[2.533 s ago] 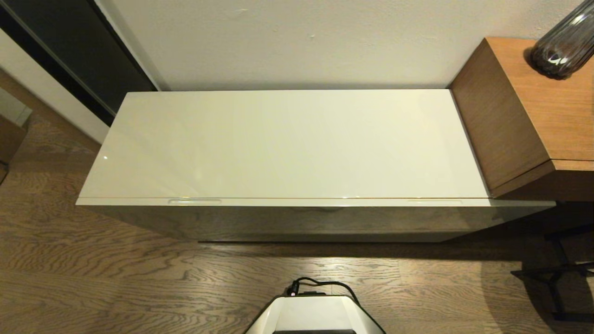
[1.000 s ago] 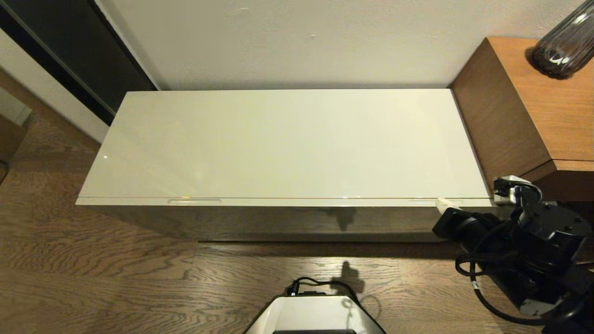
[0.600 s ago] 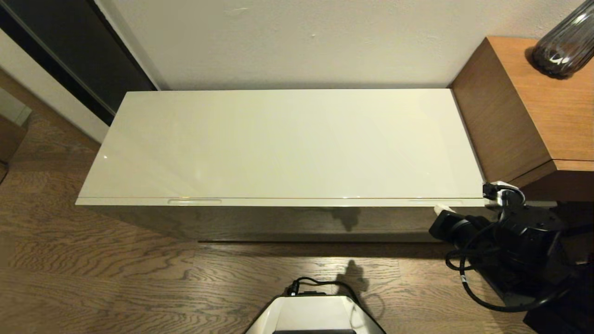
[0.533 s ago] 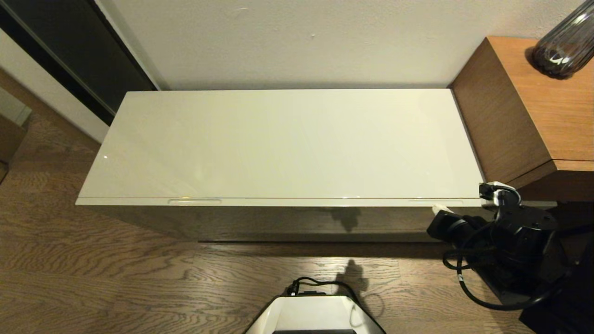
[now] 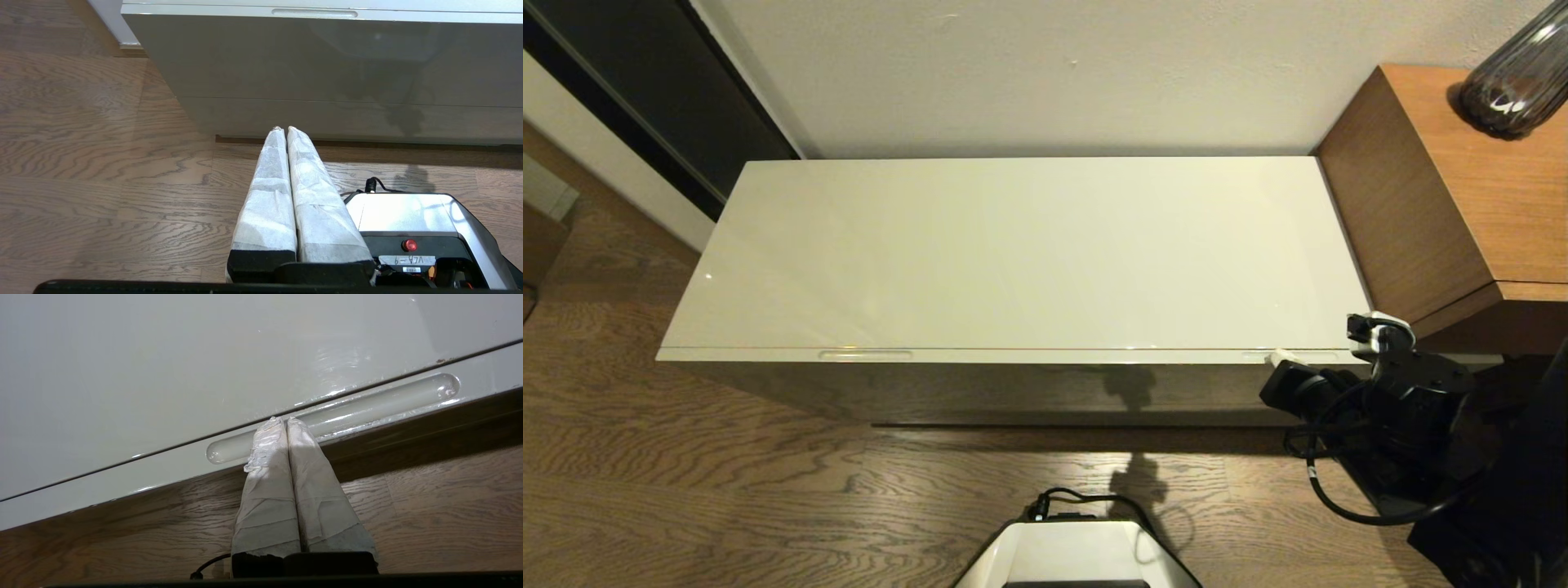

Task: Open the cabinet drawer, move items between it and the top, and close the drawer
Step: Open the drawer

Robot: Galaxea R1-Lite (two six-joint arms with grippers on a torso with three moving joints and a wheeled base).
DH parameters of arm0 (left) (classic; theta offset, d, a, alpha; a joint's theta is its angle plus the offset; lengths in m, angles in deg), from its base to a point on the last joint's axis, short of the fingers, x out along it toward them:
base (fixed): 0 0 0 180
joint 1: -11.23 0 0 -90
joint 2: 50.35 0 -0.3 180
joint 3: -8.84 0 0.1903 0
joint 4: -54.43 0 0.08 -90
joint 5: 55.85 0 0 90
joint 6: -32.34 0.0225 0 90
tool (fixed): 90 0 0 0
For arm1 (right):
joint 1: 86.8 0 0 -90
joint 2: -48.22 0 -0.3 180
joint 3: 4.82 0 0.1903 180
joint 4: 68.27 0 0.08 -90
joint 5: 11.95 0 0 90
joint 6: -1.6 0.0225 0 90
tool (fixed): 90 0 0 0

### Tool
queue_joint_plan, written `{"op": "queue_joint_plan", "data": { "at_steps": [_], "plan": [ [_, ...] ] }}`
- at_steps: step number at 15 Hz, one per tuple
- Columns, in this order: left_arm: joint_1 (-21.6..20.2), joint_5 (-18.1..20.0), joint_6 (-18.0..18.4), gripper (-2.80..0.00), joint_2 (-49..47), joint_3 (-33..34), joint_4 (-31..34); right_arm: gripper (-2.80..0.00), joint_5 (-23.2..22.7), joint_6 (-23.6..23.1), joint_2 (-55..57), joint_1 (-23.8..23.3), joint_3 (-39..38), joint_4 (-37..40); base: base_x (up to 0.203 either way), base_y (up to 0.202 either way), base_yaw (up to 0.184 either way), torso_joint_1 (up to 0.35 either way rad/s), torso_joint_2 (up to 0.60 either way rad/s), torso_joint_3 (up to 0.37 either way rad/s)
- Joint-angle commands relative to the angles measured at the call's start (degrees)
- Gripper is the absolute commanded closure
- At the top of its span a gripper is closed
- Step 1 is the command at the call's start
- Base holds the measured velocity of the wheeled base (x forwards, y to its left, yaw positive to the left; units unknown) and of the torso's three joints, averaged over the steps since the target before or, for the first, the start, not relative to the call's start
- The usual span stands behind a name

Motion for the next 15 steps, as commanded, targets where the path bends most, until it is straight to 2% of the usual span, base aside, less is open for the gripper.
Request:
{"op": "queue_joint_plan", "data": {
  "at_steps": [1,8,10,15],
  "plan": [
    [0.0,0.0,0.0,0.0,-0.1,0.0,0.0,0.0,0.2,0.3,1.2,-0.5,0.1,-0.5,0.0,0.0,0.0,0.0,0.0,0.0],
    [0.1,0.0,0.0,0.0,-0.1,0.0,0.0,0.0,-1.3,2.4,4.2,-1.5,0.3,-0.5,0.0,0.0,0.0,0.0,0.0,0.0],
    [0.0,0.0,0.0,0.0,-0.1,0.0,0.0,0.0,-3.0,2.4,3.2,-1.5,-1.0,-0.5,0.0,0.0,0.0,0.0,0.0,0.0],
    [0.0,0.0,0.0,0.0,-0.1,0.0,0.0,0.0,-3.2,2.4,1.9,-1.5,-4.5,0.0,0.0,0.0,0.0,0.0,0.0,0.0]
  ]
}}
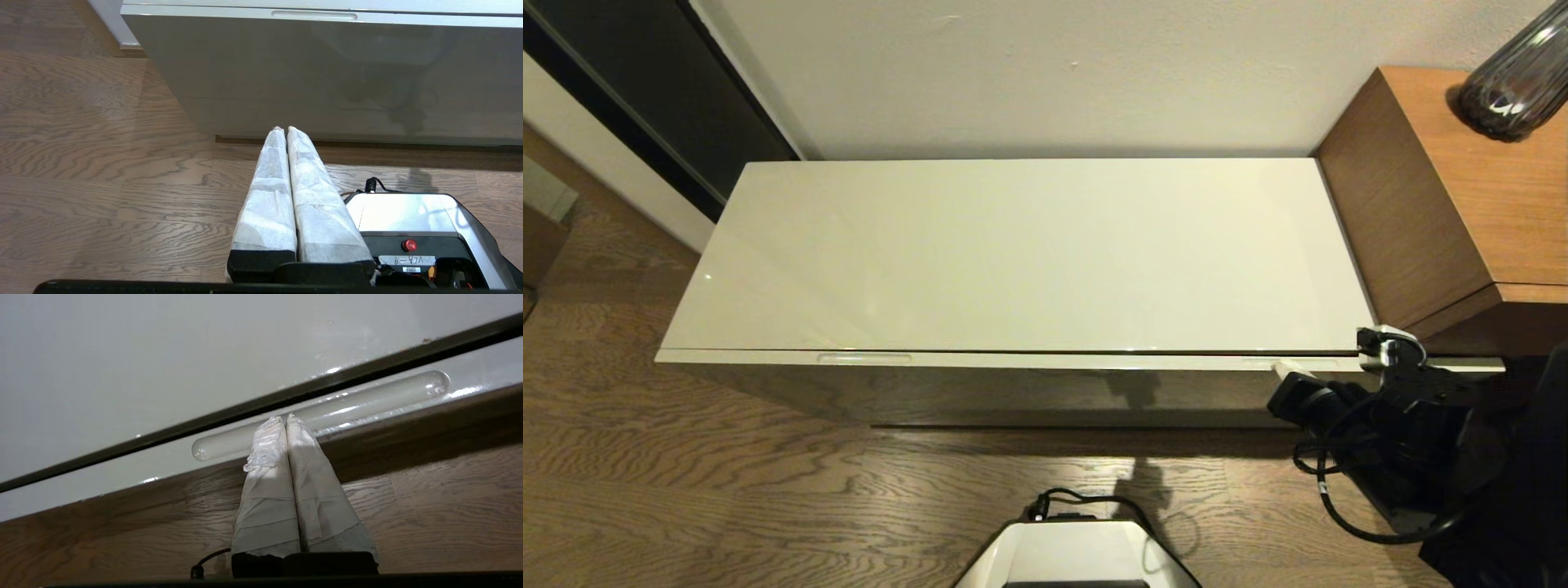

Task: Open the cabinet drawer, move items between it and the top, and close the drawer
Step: Open the drawer

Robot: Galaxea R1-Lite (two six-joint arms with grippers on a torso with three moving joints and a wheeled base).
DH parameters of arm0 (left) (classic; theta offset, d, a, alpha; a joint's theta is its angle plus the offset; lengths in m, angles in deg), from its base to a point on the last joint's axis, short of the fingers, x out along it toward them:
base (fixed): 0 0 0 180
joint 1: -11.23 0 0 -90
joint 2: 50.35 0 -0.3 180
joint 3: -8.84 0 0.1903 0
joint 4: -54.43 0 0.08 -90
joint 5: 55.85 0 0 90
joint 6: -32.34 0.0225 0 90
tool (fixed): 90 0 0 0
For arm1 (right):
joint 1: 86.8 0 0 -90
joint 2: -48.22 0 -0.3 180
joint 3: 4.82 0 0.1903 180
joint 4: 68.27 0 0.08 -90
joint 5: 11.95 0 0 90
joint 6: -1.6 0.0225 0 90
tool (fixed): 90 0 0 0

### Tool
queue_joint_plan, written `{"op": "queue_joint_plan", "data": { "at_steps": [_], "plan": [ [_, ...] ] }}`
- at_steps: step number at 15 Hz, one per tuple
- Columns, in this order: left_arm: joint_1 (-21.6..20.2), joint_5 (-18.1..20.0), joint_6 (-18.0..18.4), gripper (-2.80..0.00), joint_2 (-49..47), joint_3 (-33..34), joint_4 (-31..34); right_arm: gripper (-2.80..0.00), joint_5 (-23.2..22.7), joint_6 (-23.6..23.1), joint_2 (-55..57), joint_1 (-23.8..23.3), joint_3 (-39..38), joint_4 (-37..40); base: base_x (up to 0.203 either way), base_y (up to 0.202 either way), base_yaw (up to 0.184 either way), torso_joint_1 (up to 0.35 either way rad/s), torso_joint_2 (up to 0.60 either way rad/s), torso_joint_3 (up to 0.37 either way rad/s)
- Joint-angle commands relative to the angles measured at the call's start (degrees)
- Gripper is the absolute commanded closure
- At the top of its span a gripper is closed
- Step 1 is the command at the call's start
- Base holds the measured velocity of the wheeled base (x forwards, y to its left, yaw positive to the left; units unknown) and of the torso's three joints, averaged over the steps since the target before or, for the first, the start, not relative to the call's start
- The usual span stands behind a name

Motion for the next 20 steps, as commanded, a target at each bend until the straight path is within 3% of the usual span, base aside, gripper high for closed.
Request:
{"op": "queue_joint_plan", "data": {
  "at_steps": [1,6,10,12,15,16,20],
  "plan": [
    [0.1,0.0,0.0,0.0,-0.1,0.0,0.0,0.0,0.1,0.1,-0.6,0.0,-1.2,0.1,0.0,0.0,0.0,0.0,0.0,0.0],
    [0.0,0.0,0.0,0.0,-0.1,0.0,0.0,0.0,0.1,1.4,-0.2,0.0,-4.2,0.8,0.0,0.0,0.0,0.0,0.0,0.0],
    [0.0,0.0,0.0,0.0,-0.1,0.0,0.0,0.0,1.1,1.6,-4.6,-0.1,-0.5,1.8,0.0,0.0,0.0,0.0,0.0,0.0],
    [0.0,0.0,0.0,0.0,-0.1,0.0,0.0,0.0,2.0,1.6,-10.6,-0.6,4.3,9.3,0.0,0.0,0.0,0.0,0.0,0.0],
    [0.0,0.0,0.0,0.0,-0.1,0.0,0.0,0.0,1.8,2.0,-18.8,-2.0,10.4,30.7,0.0,0.0,0.0,0.0,0.0,0.0],
    [0.0,0.0,0.0,0.0,-0.1,0.0,0.0,0.0,1.4,2.6,-19.9,-2.4,12.6,34.8,0.0,0.0,0.0,0.0,0.0,0.0],
    [0.1,0.0,0.0,0.0,-0.1,0.0,0.0,0.0,-2.1,3.5,-17.8,-3.9,14.7,36.5,0.0,0.0,0.0,0.0,0.0,0.0]
  ]
}}
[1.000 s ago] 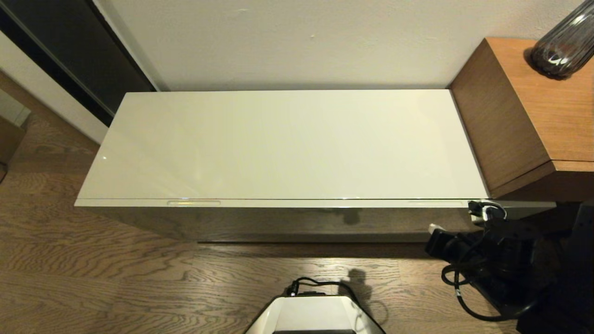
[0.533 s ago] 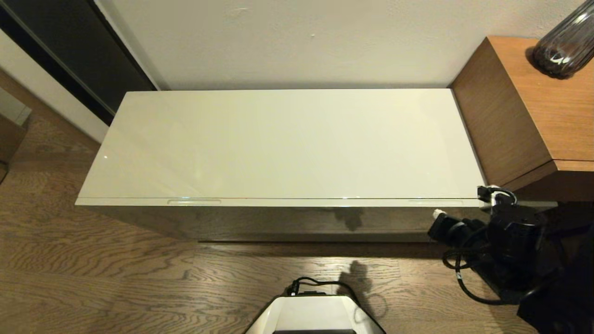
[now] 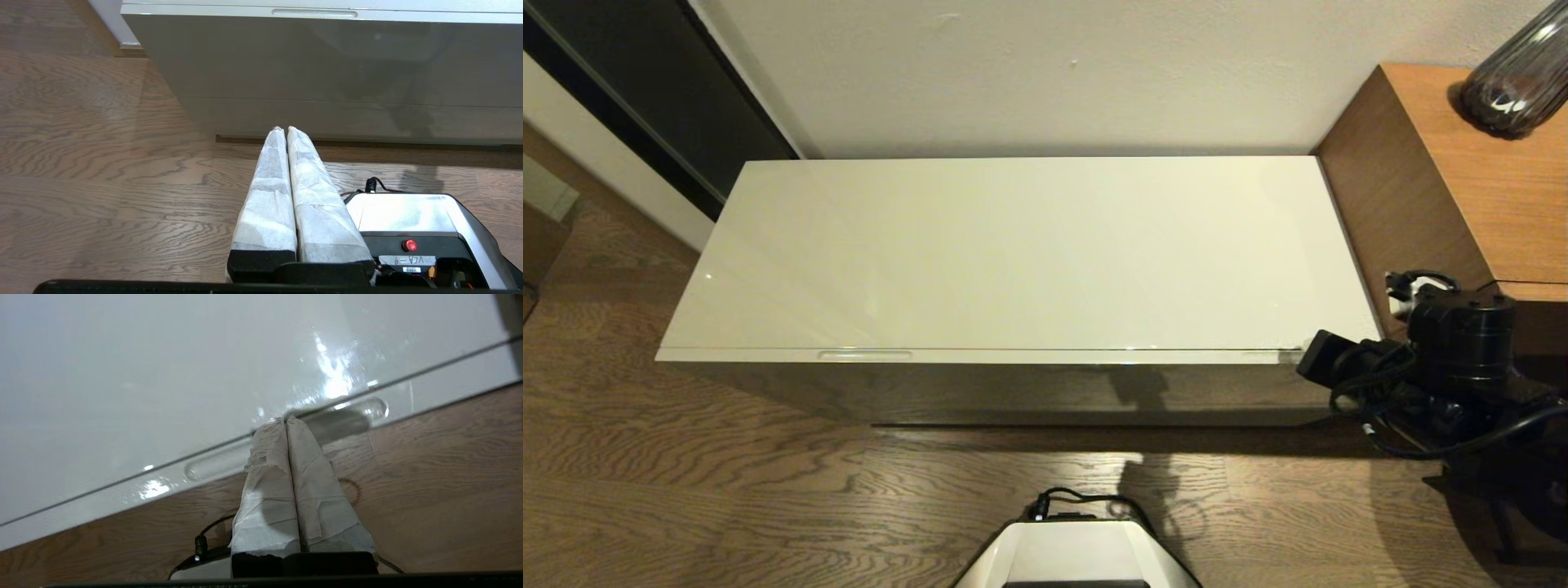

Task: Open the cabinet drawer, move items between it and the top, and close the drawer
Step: Open the drawer

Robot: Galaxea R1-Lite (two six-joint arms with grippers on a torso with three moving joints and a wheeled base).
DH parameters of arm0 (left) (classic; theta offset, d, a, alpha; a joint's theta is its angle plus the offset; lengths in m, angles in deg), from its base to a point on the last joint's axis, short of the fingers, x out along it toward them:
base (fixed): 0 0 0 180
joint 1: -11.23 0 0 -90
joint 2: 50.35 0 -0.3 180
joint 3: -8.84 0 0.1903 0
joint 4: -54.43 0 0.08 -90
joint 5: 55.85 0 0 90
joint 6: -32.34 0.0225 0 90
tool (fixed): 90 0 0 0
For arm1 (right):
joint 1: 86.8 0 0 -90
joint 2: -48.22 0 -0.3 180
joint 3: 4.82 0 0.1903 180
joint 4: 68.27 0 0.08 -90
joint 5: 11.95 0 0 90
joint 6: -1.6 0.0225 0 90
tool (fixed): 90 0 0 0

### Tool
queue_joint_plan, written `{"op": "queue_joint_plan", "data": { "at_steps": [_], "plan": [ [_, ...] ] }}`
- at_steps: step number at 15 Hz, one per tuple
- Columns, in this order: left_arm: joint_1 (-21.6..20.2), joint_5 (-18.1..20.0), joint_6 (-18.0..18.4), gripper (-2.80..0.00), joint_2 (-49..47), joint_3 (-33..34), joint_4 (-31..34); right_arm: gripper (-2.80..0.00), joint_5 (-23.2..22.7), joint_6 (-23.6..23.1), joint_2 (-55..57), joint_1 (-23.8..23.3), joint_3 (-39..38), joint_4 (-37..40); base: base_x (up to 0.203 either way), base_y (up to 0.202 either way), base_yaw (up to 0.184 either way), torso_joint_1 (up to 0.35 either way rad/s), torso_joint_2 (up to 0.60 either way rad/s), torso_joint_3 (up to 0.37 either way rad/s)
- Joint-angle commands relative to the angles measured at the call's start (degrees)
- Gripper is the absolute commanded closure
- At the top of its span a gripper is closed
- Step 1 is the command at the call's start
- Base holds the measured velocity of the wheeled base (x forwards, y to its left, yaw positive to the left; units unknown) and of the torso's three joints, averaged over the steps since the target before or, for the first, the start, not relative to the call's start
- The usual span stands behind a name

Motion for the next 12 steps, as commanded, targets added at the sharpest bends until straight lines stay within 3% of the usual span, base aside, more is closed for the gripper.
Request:
{"op": "queue_joint_plan", "data": {
  "at_steps": [1,12],
  "plan": [
    [0.0,0.0,0.0,0.0,-0.1,0.0,0.0,0.0,0.0,0.1,1.6,-0.4,1.0,-0.3,0.0,0.0,0.0,0.0,0.0,0.0],
    [0.0,0.0,0.0,0.0,-0.1,0.0,0.0,0.0,-0.1,0.7,3.9,-1.1,0.9,2.4,0.0,0.0,0.0,0.0,0.0,0.0]
  ]
}}
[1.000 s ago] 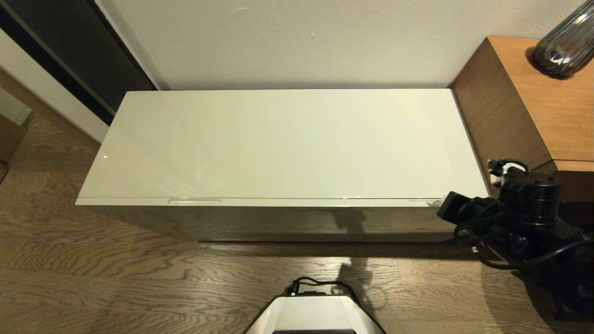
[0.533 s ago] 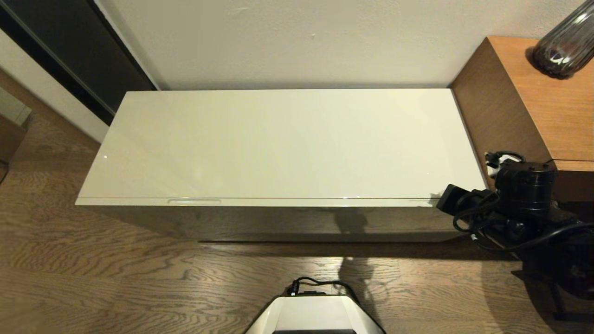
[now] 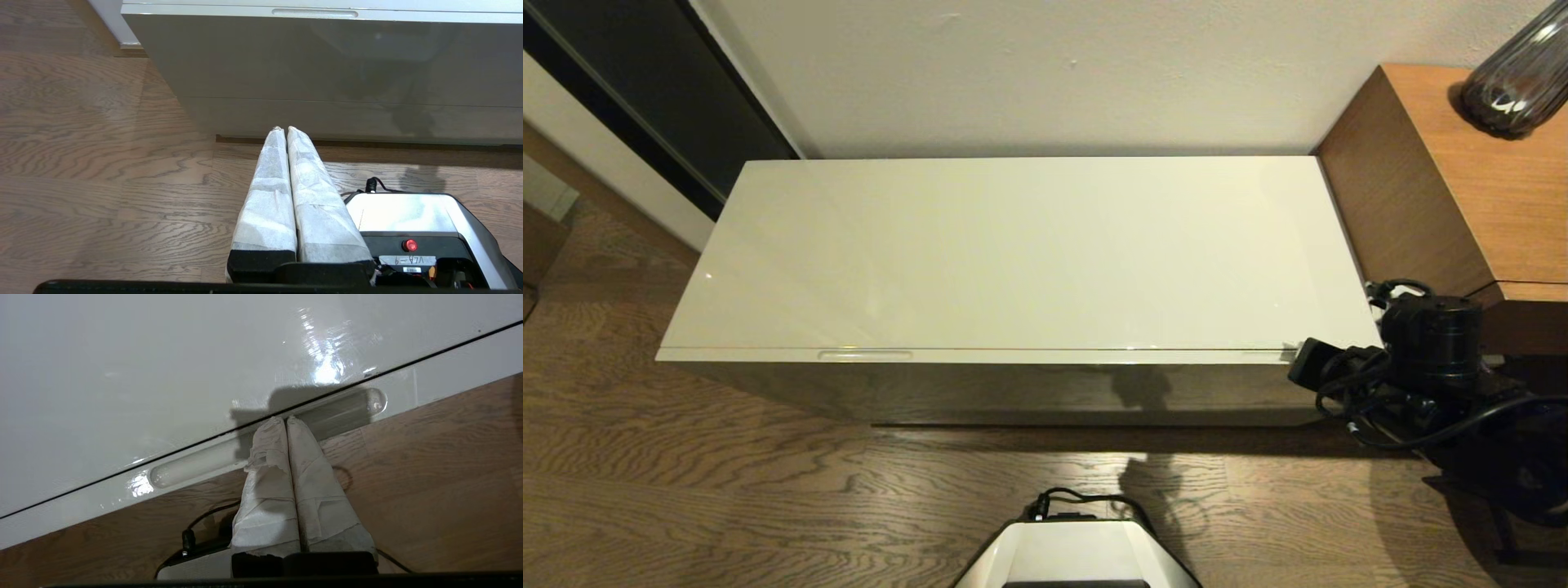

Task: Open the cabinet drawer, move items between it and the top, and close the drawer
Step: Open the drawer

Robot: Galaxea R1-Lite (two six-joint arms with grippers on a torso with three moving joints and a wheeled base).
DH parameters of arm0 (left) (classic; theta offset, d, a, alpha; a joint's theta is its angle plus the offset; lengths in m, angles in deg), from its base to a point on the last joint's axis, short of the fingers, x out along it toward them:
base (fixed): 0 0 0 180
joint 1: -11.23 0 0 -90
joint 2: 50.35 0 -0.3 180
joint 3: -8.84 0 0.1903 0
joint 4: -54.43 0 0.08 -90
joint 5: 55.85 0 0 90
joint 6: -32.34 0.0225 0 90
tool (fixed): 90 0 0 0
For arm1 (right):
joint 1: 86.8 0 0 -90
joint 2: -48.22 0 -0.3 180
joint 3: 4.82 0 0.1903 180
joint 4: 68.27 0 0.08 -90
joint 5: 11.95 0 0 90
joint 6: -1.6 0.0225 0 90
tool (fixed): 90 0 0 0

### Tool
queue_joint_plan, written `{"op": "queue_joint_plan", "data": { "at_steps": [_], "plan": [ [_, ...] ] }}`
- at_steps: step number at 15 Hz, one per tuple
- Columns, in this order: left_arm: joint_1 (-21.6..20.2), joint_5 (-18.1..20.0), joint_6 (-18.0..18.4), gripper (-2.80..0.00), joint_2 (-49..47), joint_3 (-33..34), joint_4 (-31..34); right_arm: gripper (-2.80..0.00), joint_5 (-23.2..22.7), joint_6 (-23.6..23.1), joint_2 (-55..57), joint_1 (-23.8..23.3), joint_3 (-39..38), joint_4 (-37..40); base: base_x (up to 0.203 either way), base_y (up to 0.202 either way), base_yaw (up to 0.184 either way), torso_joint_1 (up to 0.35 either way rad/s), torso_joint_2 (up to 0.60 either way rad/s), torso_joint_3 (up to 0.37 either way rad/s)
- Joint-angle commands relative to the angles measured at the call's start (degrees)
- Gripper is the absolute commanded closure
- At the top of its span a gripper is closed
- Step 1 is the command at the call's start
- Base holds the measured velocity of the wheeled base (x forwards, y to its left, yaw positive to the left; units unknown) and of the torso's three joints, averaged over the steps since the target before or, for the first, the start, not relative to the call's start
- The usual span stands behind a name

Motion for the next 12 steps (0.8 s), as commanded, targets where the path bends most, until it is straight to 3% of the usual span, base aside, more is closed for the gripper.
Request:
{"op": "queue_joint_plan", "data": {
  "at_steps": [1,5,9,12],
  "plan": [
    [0.0,0.0,0.0,0.0,-0.1,0.0,0.0,0.0,-0.2,0.4,0.8,0.1,-1.1,0.0,0.0,0.0,0.0,0.0,0.0,0.0],
    [0.0,0.0,0.0,0.0,-0.1,0.0,0.0,0.0,-1.5,2.2,4.4,0.0,-1.4,1.2,0.0,0.0,0.0,0.0,0.0,0.0],
    [0.0,0.0,0.0,0.0,-0.1,0.0,0.0,0.0,-8.0,3.5,6.9,-0.8,-0.4,4.7,0.0,0.0,0.0,0.0,0.0,0.0],
    [0.1,0.0,0.0,0.0,-0.1,0.0,0.0,0.0,-9.6,4.0,6.8,-1.1,0.0,7.2,0.0,0.0,0.0,0.0,0.0,0.0]
  ]
}}
